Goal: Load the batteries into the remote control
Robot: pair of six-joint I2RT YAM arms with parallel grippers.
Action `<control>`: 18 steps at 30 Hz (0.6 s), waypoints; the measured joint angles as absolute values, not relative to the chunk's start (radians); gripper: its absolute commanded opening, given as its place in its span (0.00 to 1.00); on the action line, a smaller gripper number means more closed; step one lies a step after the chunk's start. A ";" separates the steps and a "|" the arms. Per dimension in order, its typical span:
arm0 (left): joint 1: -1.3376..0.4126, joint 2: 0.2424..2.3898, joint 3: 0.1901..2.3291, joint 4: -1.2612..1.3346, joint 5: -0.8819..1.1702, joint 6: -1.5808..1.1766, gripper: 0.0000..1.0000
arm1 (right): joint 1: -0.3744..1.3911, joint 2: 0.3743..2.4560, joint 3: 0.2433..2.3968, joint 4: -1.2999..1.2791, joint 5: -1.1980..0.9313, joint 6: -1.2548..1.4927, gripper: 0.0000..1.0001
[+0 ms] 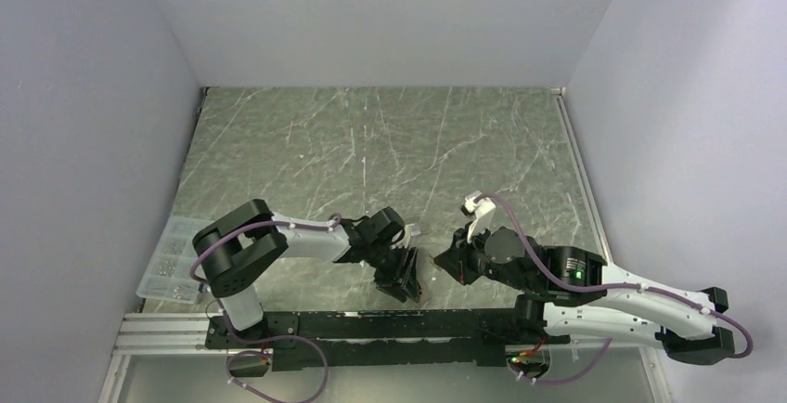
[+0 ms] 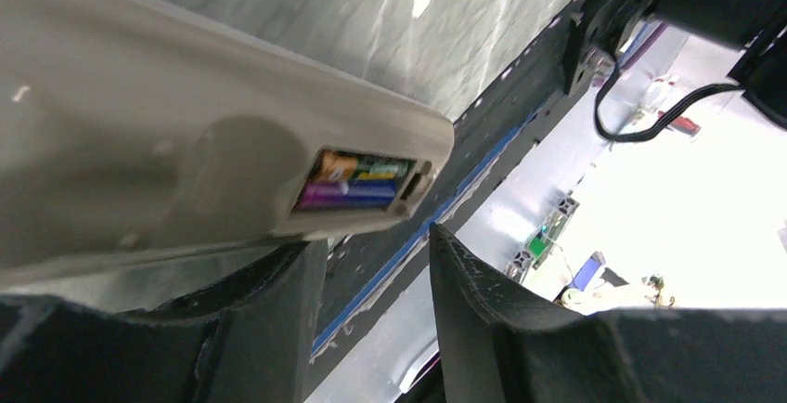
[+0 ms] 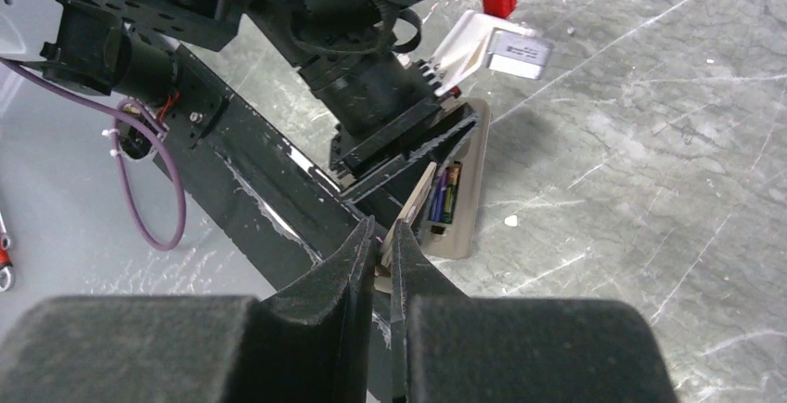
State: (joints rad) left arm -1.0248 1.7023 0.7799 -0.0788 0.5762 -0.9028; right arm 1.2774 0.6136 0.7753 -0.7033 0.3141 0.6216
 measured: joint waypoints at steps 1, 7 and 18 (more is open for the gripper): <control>-1.026 1.718 0.793 -0.069 0.579 -0.905 0.50 | 1.277 0.607 0.774 -0.706 0.316 0.628 0.00; -1.034 1.773 0.841 -0.026 0.586 -0.920 0.49 | 1.277 0.582 0.773 -0.719 0.336 0.662 0.00; -1.036 1.690 0.844 -0.144 0.490 -0.876 0.51 | 1.275 0.581 0.760 -0.735 0.353 0.693 0.00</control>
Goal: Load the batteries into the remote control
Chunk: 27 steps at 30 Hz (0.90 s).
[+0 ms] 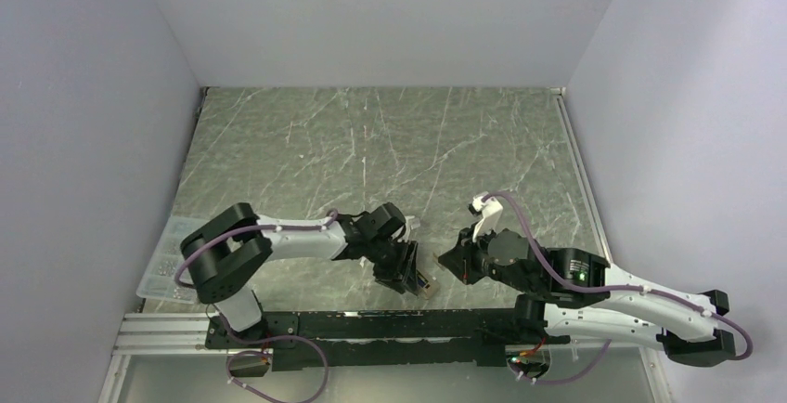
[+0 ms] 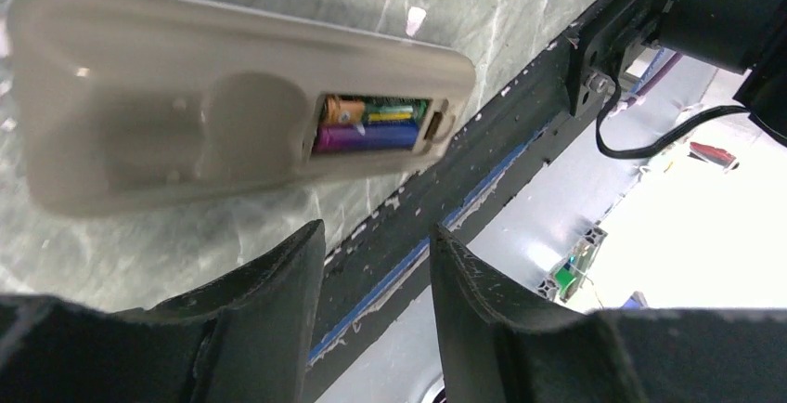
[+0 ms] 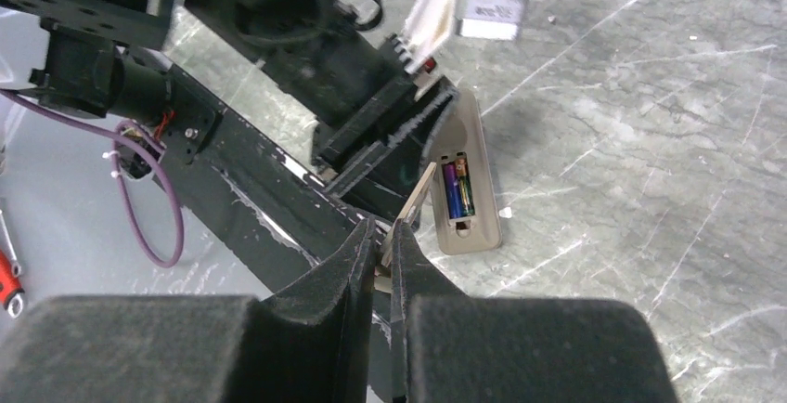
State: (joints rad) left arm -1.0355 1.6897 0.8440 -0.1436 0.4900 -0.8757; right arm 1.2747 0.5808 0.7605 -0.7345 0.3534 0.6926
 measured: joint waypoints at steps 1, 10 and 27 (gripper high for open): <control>-1.036 1.668 0.844 -0.164 0.474 -0.869 0.51 | 1.273 0.582 0.757 -0.734 0.355 0.693 0.00; -1.008 1.435 0.802 -0.277 0.394 -0.831 0.54 | 1.213 0.606 0.710 -0.697 0.326 0.712 0.00; -0.736 1.060 0.664 -0.329 0.452 -0.800 0.56 | 1.080 0.529 0.468 -0.478 0.199 1.004 0.00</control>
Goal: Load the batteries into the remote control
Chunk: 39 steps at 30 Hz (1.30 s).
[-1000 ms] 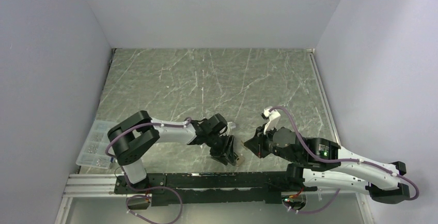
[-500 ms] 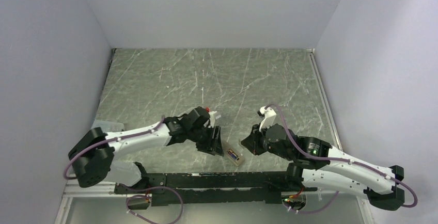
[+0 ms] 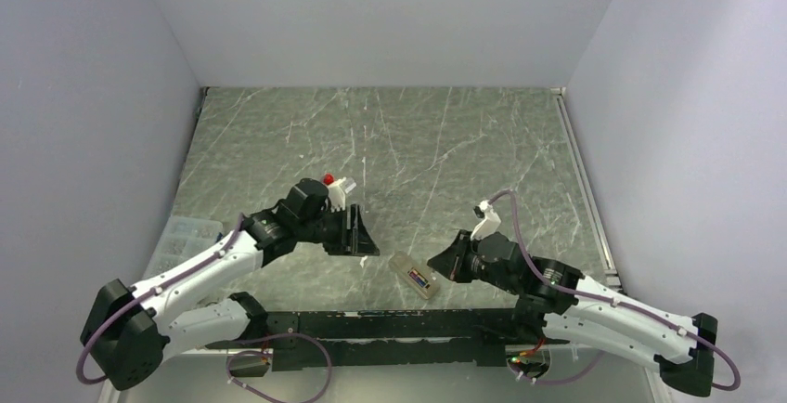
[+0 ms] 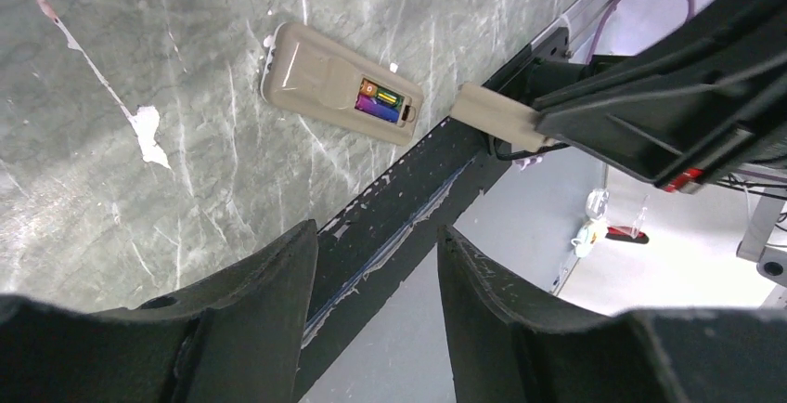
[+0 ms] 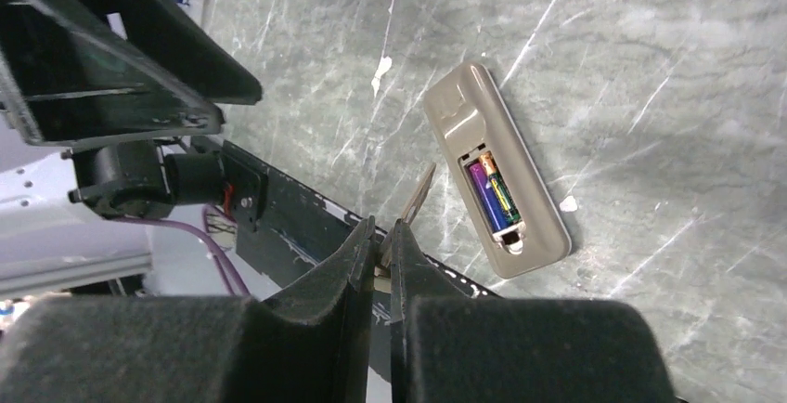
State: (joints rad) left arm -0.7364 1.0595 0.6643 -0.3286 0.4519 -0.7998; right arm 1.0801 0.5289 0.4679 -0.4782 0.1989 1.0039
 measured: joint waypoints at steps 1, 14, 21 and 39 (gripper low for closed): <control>-0.726 1.045 0.662 -0.329 0.457 -0.797 0.56 | 1.080 0.518 0.446 -0.462 0.199 1.032 0.00; -0.647 0.930 0.670 -0.417 0.513 -0.714 0.58 | 1.079 0.490 0.292 -0.278 0.233 1.234 0.00; -0.617 0.870 0.691 -0.451 0.530 -0.666 0.58 | 1.085 0.444 0.216 -0.215 0.287 1.320 0.00; -0.583 0.824 0.690 -0.498 0.545 -0.607 0.58 | 1.398 0.354 0.151 -0.231 0.621 1.531 0.00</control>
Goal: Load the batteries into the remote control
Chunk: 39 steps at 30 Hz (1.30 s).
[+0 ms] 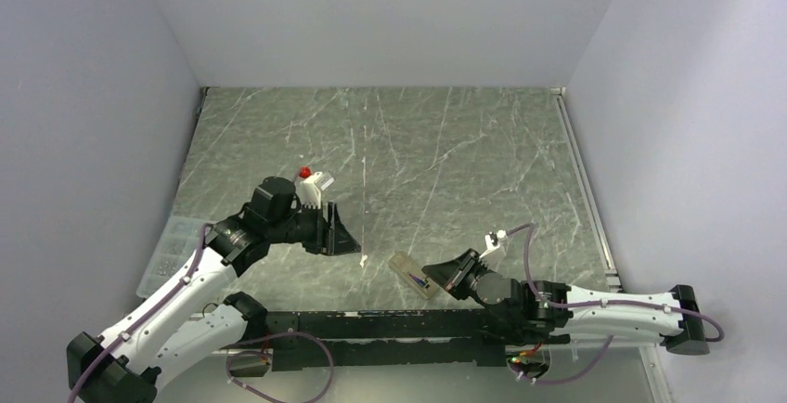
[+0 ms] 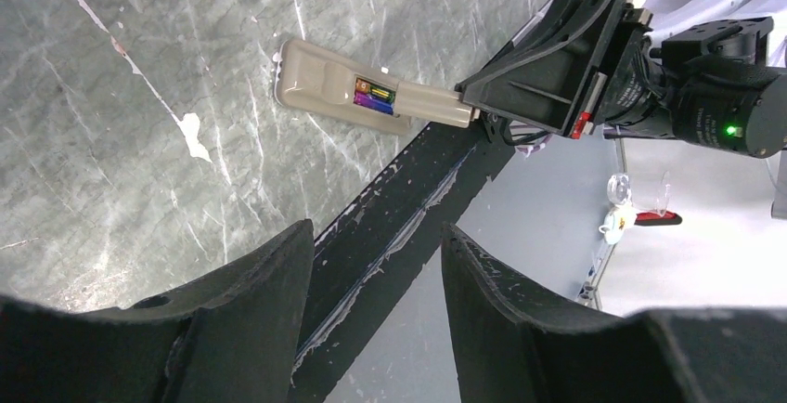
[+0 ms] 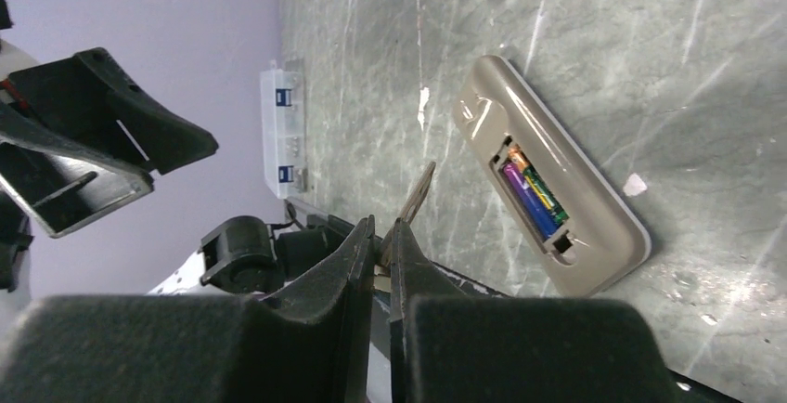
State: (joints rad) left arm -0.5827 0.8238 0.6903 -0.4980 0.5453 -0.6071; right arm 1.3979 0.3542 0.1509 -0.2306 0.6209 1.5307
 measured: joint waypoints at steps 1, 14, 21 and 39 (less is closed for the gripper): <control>-0.583 0.822 0.690 -0.498 0.545 -0.606 0.58 | 1.408 0.354 0.145 -0.230 0.635 1.538 0.00; -0.582 0.818 0.685 -0.496 0.553 -0.602 0.58 | 1.448 0.400 0.057 -0.132 0.718 1.596 0.00; -0.581 0.818 0.676 -0.492 0.553 -0.602 0.58 | 1.453 0.382 0.027 -0.073 0.733 1.617 0.00; -0.576 0.829 0.674 -0.480 0.562 -0.602 0.58 | 1.467 0.454 0.016 -0.051 0.734 1.697 0.00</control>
